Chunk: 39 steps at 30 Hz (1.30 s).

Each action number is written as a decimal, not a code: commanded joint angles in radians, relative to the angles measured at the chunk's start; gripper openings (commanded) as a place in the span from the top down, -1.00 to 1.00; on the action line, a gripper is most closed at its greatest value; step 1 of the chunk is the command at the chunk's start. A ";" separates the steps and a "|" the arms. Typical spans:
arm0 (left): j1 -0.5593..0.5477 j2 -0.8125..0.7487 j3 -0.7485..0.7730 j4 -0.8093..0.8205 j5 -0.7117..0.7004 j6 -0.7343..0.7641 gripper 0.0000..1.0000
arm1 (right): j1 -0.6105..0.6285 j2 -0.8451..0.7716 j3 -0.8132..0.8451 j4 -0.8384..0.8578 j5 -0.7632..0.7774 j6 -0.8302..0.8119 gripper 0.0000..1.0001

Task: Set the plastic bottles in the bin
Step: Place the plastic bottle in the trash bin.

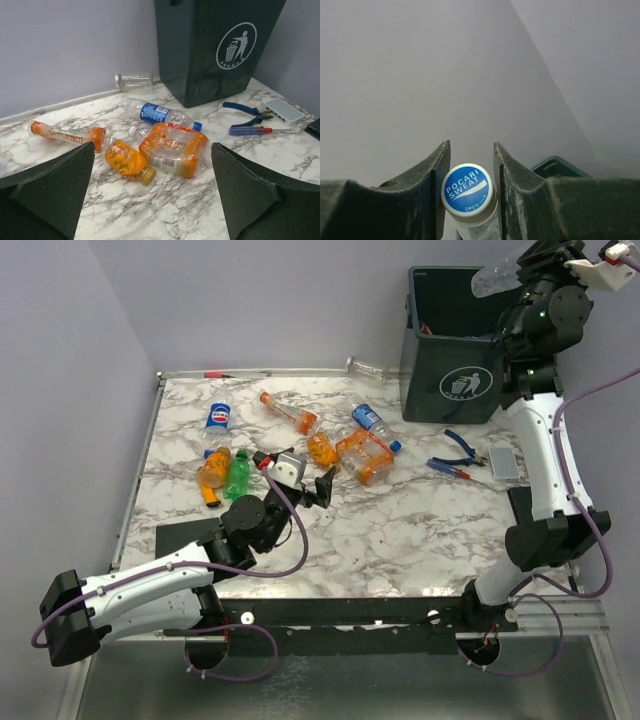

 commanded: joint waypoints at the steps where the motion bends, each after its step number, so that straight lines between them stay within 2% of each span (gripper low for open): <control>1: 0.001 -0.003 -0.008 0.012 -0.011 0.011 -0.98 | -0.133 0.068 0.067 -0.068 -0.041 0.225 0.99; 8: 0.002 0.032 -0.004 0.012 0.003 0.014 -0.98 | -0.187 0.221 0.159 -0.161 -0.137 0.242 0.99; 12: 0.005 0.051 -0.002 0.012 0.011 0.019 -0.98 | -0.191 0.301 0.233 -0.294 -0.198 0.235 0.99; 13: 0.007 0.052 -0.002 0.012 0.010 0.019 -0.98 | -0.191 0.313 0.248 -0.322 -0.217 0.234 0.88; 14: 0.008 0.052 -0.003 0.012 0.008 0.021 -0.98 | -0.193 0.320 0.252 -0.339 -0.241 0.231 0.62; 15: 0.009 0.054 -0.003 0.012 0.006 0.021 -0.98 | -0.193 0.322 0.251 -0.345 -0.266 0.223 0.21; 16: 0.010 0.055 -0.002 0.010 0.006 0.021 -0.98 | -0.193 0.321 0.251 -0.346 -0.291 0.219 -0.04; 18: 0.011 0.058 0.000 0.008 0.011 0.020 -0.98 | -0.193 0.311 0.251 -0.391 -0.332 0.218 -0.34; 20: 0.013 0.061 0.001 0.006 0.019 0.017 -0.98 | -0.193 0.283 0.238 -0.396 -0.362 0.229 -0.48; 27: 0.012 0.066 0.003 0.006 0.012 0.005 -0.98 | -0.187 0.179 0.241 -0.412 -0.494 0.300 -0.60; 31: 0.013 0.069 0.005 0.006 -0.027 -0.008 -0.98 | -0.133 0.073 0.205 -0.427 -0.559 0.312 -0.62; 35: 0.015 0.088 0.013 0.001 -0.084 -0.023 -0.98 | -0.008 -0.107 0.012 -0.421 -0.580 0.265 -0.62; 39: 0.017 0.113 0.040 -0.048 -0.119 -0.032 -0.98 | 0.191 -0.335 -0.305 -0.423 -0.538 0.210 -0.62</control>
